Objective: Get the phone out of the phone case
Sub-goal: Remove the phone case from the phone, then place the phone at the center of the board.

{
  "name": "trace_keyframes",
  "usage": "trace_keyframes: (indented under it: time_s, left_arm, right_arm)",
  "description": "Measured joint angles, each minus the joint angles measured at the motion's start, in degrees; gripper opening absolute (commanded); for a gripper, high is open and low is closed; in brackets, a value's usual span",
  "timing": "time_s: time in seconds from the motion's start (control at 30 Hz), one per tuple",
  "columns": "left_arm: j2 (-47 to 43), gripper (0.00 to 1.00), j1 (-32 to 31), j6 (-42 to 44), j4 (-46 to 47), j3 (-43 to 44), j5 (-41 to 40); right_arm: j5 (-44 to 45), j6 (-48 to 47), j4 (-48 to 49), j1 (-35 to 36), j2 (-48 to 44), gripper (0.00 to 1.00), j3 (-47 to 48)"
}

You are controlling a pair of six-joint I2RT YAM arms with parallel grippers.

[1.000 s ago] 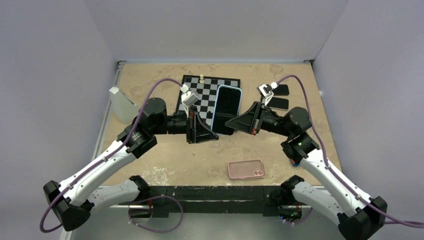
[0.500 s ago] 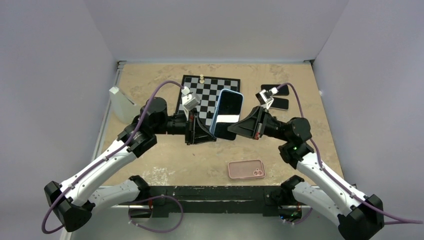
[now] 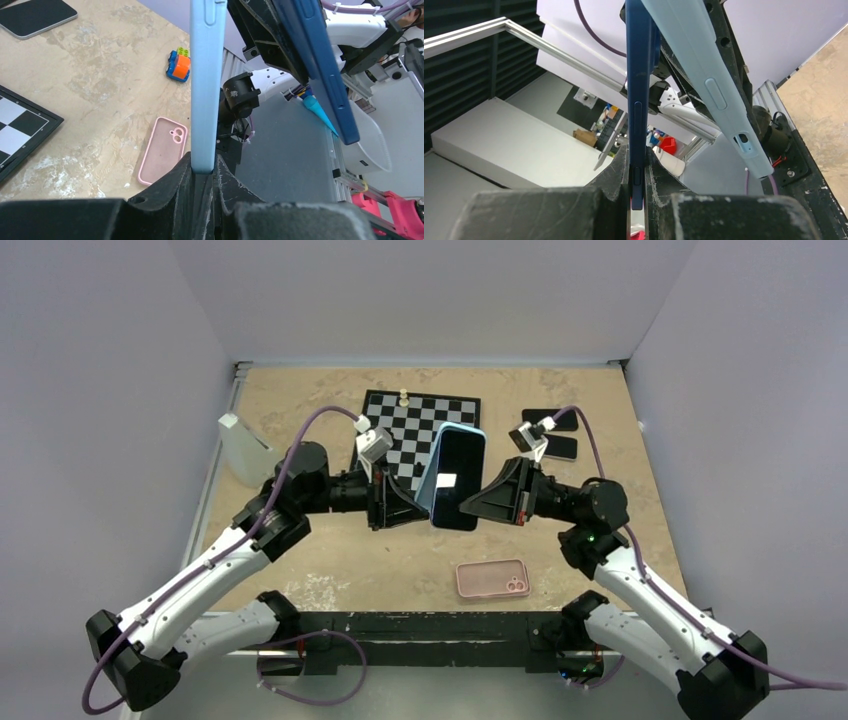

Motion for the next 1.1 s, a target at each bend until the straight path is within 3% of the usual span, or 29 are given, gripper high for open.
trace_keyframes:
  time_s: [0.23, 0.5, 0.73, 0.87, 1.1]
  left_arm:
    - [-3.15, 0.0, -0.33, -3.91, -0.31, -4.37, -0.33]
    - [-13.09, 0.0, -1.33, -12.28, -1.4, -23.02, -2.62]
    - [-13.64, 0.0, -1.46, -17.22, -7.69, -34.95, -5.01]
    - [-10.58, 0.0, -1.46, -17.31, -7.61, -35.32, -5.22]
    - [-11.82, 0.0, -1.53, -17.79, -8.13, -34.77, -2.47]
  right_arm:
    - [-1.6, -4.17, -8.66, 0.26, -2.12, 0.0, 0.0]
    - [-4.44, -9.11, -20.41, 0.85, -5.01, 0.0, -1.84]
    - [-3.52, -15.26, -30.12, 0.81, -10.45, 0.0, -1.29]
    - [2.99, -19.32, -38.53, 0.22, -10.62, 0.0, 0.11]
    - [26.95, -23.69, -53.31, -5.9, -10.1, 0.0, 0.11]
